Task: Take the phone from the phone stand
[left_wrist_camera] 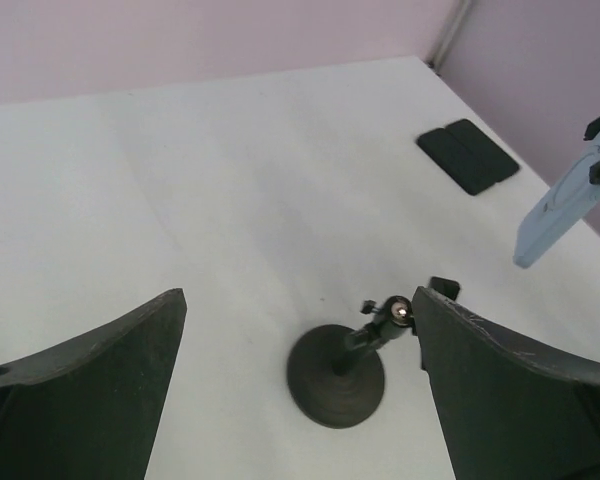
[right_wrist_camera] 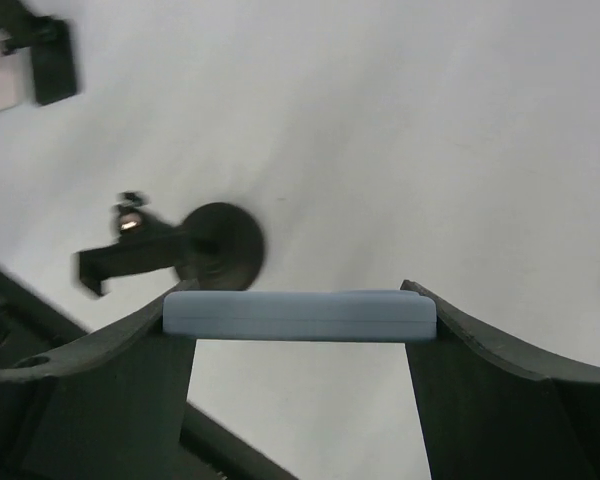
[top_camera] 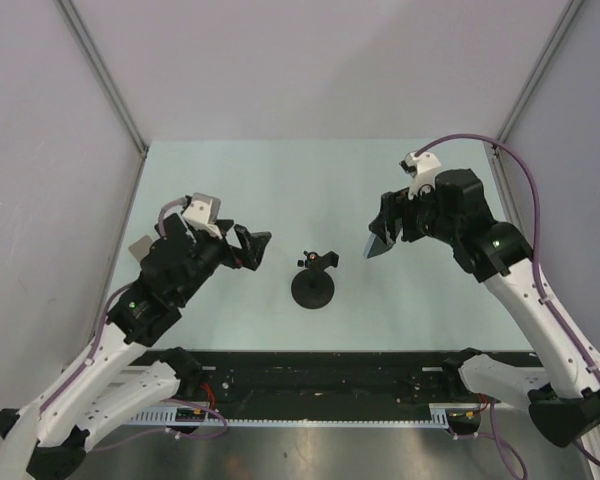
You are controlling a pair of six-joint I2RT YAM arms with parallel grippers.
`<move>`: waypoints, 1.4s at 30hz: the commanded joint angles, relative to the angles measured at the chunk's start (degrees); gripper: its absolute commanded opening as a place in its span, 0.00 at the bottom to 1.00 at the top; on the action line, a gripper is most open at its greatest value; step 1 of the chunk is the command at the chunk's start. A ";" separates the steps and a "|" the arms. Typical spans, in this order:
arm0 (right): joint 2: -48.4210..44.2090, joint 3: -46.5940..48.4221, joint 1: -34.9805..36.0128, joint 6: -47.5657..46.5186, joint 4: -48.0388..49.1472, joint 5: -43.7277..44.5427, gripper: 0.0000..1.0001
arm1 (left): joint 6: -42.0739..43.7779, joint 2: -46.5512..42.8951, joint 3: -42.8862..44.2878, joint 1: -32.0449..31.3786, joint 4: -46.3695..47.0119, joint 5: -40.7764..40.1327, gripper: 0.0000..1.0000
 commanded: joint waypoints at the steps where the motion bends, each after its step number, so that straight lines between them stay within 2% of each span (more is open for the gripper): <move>1: 6.63 3.73 -3.28 -1.55 -5.62 15.24 0.00 | 10.11 -2.26 4.56 0.55 -7.04 -8.08 1.00; 6: 14.29 3.82 -6.27 -0.85 -5.19 20.39 0.00 | 14.87 -4.55 2.55 0.55 -7.13 -13.80 1.00; 14: 28.79 5.57 -11.01 -2.60 -1.76 24.96 0.00 | 15.05 -5.33 -2.47 0.82 -6.96 -14.42 1.00; 28: 49.17 12.77 -17.17 -7.00 9.49 22.68 0.00 | 14.52 -7.19 -3.61 2.05 -6.25 -13.10 1.00; 36: 59.47 18.84 -18.67 -9.55 14.85 21.27 0.15 | 14.43 -4.90 -4.05 4.42 -5.55 -11.87 1.00; 39: 61.05 19.64 -19.19 -10.43 16.00 20.39 0.25 | 14.17 -4.20 -4.14 5.74 -5.29 -10.21 1.00; 42: 61.32 19.55 -19.55 -10.60 16.09 19.78 0.42 | 13.82 -3.32 -4.05 7.23 -5.20 -8.27 1.00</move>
